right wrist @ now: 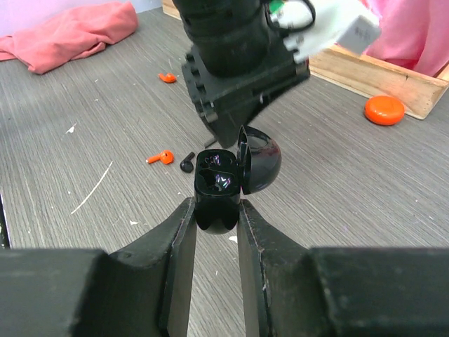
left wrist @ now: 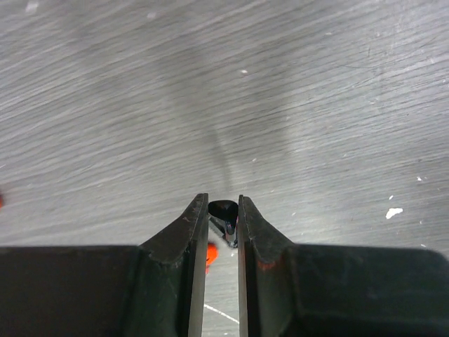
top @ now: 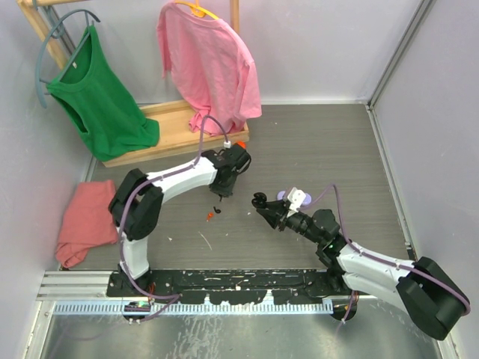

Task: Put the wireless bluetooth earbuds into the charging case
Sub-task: Pick up the earbud from the center of the board.

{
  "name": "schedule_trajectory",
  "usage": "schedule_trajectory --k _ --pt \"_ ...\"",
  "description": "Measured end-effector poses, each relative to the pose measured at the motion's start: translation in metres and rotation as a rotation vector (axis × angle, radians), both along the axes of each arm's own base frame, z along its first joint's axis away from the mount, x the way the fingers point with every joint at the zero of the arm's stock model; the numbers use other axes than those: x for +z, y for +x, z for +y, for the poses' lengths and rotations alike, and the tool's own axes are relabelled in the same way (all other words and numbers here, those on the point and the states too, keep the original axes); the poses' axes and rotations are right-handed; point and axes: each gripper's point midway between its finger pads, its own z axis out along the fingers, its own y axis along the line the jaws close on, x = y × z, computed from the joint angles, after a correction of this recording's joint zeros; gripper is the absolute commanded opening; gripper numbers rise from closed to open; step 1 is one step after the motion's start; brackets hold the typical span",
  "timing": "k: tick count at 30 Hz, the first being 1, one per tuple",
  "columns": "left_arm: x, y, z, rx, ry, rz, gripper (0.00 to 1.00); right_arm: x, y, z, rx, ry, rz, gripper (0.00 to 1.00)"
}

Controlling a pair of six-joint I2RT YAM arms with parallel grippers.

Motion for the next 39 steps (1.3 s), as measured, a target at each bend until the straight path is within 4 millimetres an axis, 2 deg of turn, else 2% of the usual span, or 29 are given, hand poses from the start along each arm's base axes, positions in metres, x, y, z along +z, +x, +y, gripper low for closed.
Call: schedule_trajectory --k 8,13,19,27,36,39 --pt "0.066 0.005 0.017 0.129 -0.059 -0.214 0.14 0.002 0.004 0.004 0.003 0.002 -0.008 0.01" --pt "0.098 -0.003 0.016 0.157 -0.099 -0.332 0.14 0.004 0.009 0.008 0.003 0.007 -0.010 0.01" --pt "0.124 -0.017 0.008 0.153 -0.176 -0.448 0.15 0.009 0.015 0.014 0.003 0.023 -0.014 0.01" --pt "0.162 -0.034 -0.009 0.124 -0.363 -0.599 0.16 0.014 0.019 0.018 0.005 0.063 -0.012 0.01" --pt "0.201 -0.047 -0.017 0.118 -0.580 -0.702 0.16 0.027 0.018 0.026 0.044 0.115 -0.070 0.02" --pt "0.209 -0.054 -0.023 0.090 -0.632 -0.721 0.17 0.035 0.015 0.029 0.070 0.129 -0.113 0.02"
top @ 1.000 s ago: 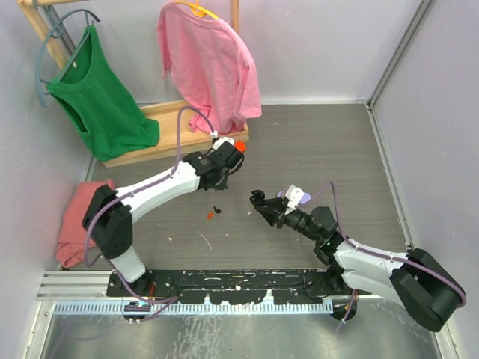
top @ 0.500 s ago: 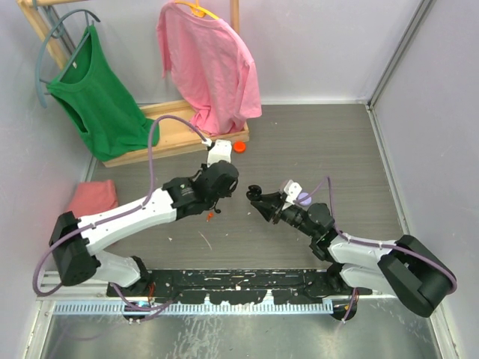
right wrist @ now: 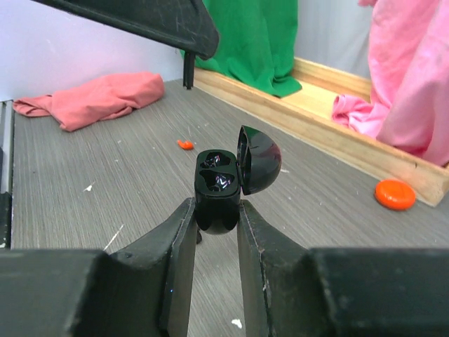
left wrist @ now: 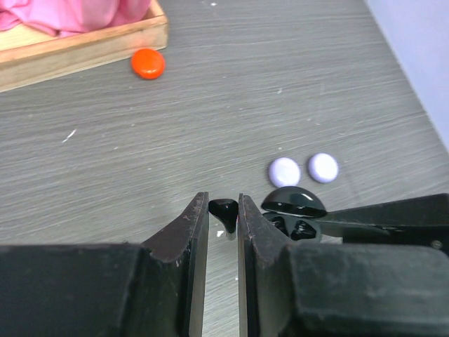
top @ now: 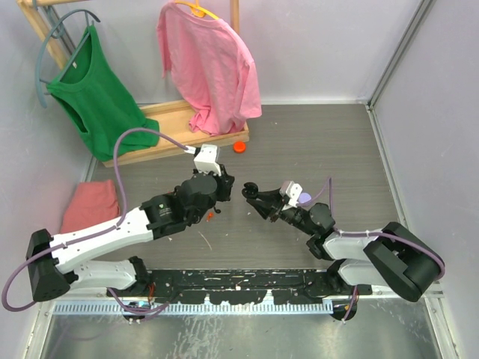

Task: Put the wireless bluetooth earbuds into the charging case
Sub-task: Pick up the earbud from the center of the board, then place the earbud in the charging case.

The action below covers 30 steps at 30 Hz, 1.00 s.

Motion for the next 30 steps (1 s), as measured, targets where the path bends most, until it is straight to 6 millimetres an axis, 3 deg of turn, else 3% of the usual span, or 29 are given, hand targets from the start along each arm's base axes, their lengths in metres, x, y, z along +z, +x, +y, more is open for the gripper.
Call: schedule_trajectory --k 10,30 --pt "0.013 -0.012 -0.018 -0.111 -0.086 -0.079 0.17 0.029 -0.007 0.012 0.079 0.039 -0.114 0.02" --pt "0.020 -0.024 -0.036 -0.213 -0.104 -0.163 0.17 0.039 -0.007 0.012 0.085 0.055 -0.136 0.01"
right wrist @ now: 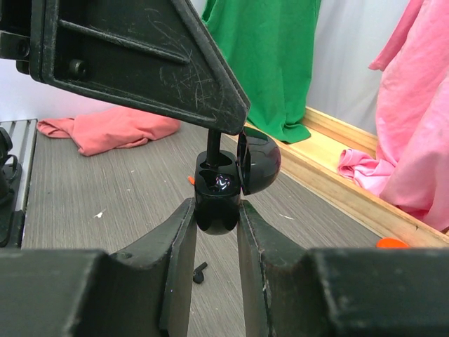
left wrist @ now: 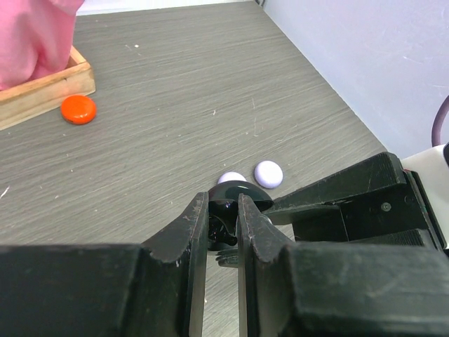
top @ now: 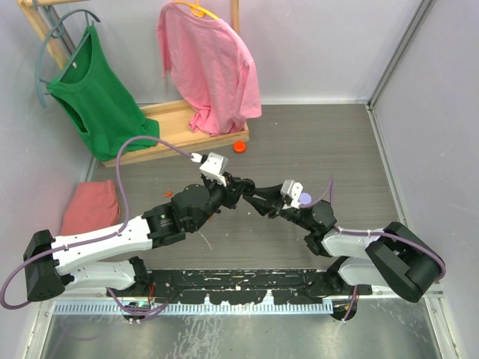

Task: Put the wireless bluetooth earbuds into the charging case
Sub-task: Place the earbud in the charging case.

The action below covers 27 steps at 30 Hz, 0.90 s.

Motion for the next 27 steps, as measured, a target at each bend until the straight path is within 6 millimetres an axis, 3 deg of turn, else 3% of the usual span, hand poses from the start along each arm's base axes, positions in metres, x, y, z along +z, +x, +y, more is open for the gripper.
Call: schedule_trajectory --k 16,23,27 --pt "0.002 -0.004 -0.001 0.009 0.031 -0.047 0.17 0.002 0.001 -0.001 -0.012 0.006 -0.002 0.01" --pt "-0.007 -0.004 -0.002 0.022 0.075 -0.054 0.18 0.004 0.000 -0.001 -0.010 0.011 -0.006 0.01" --pt "-0.007 -0.004 -0.002 0.028 0.079 -0.058 0.22 0.004 0.000 -0.001 -0.010 0.012 -0.006 0.01"
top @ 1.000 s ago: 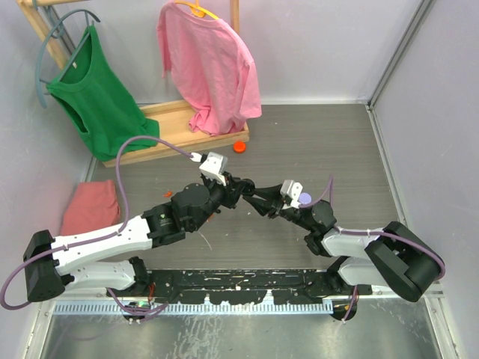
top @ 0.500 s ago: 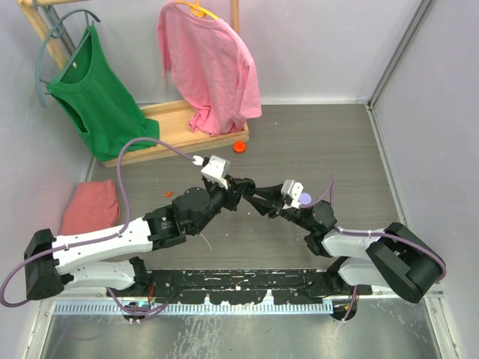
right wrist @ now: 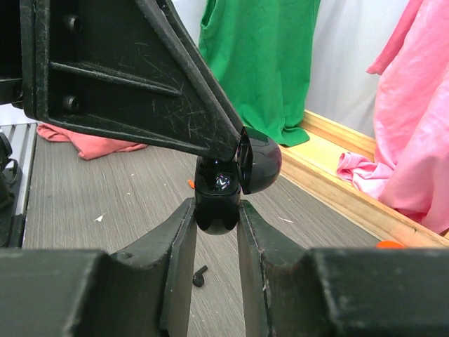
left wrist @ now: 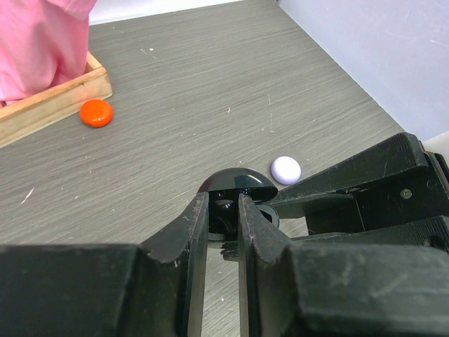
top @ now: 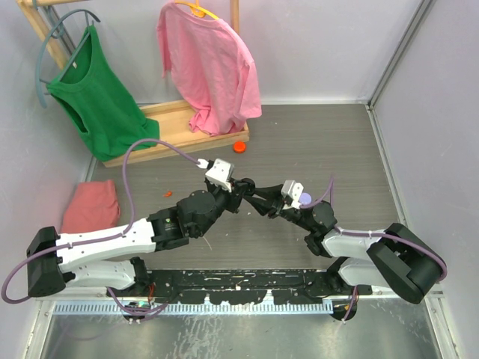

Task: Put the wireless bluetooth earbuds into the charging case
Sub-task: Place the earbud in the charging case, then pick up the earbud from the center of the board.

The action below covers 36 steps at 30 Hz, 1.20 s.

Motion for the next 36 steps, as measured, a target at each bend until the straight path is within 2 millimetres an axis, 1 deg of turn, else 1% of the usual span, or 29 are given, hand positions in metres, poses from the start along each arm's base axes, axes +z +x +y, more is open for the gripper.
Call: schedule_trajectory --k 3,5,10,17,20,26,29,31,36 --pt "-0.001 -0.001 -0.001 -0.003 0.004 0.000 0.31 0.000 0.000 0.000 -0.001 0.000 0.000 0.01" --pt "-0.004 -0.001 -0.002 -0.006 0.015 0.002 0.40 0.000 0.001 0.000 -0.005 0.001 0.001 0.01" --pt "-0.006 -0.001 -0.002 -0.002 0.022 0.005 0.54 0.001 0.001 -0.001 -0.010 0.004 0.001 0.01" --pt "-0.007 -0.001 0.007 0.028 0.032 0.028 0.65 0.001 0.004 -0.004 -0.032 0.008 0.006 0.01" --pt "-0.004 -0.004 0.014 0.037 0.041 0.047 0.71 0.005 0.004 -0.008 -0.049 0.021 -0.003 0.01" --pt "0.008 -0.007 0.031 0.085 0.053 0.105 0.76 0.005 0.003 -0.016 -0.080 0.026 -0.010 0.01" --pt "0.007 -0.010 0.040 0.110 0.066 0.146 0.76 0.001 0.003 -0.020 -0.100 0.018 -0.005 0.01" --pt "0.001 -0.012 0.047 0.131 0.086 0.182 0.77 -0.002 0.002 -0.023 -0.111 0.015 -0.002 0.01" --pt "-0.025 -0.019 0.061 0.176 0.162 0.273 0.78 -0.008 0.001 -0.029 -0.134 0.003 0.011 0.01"
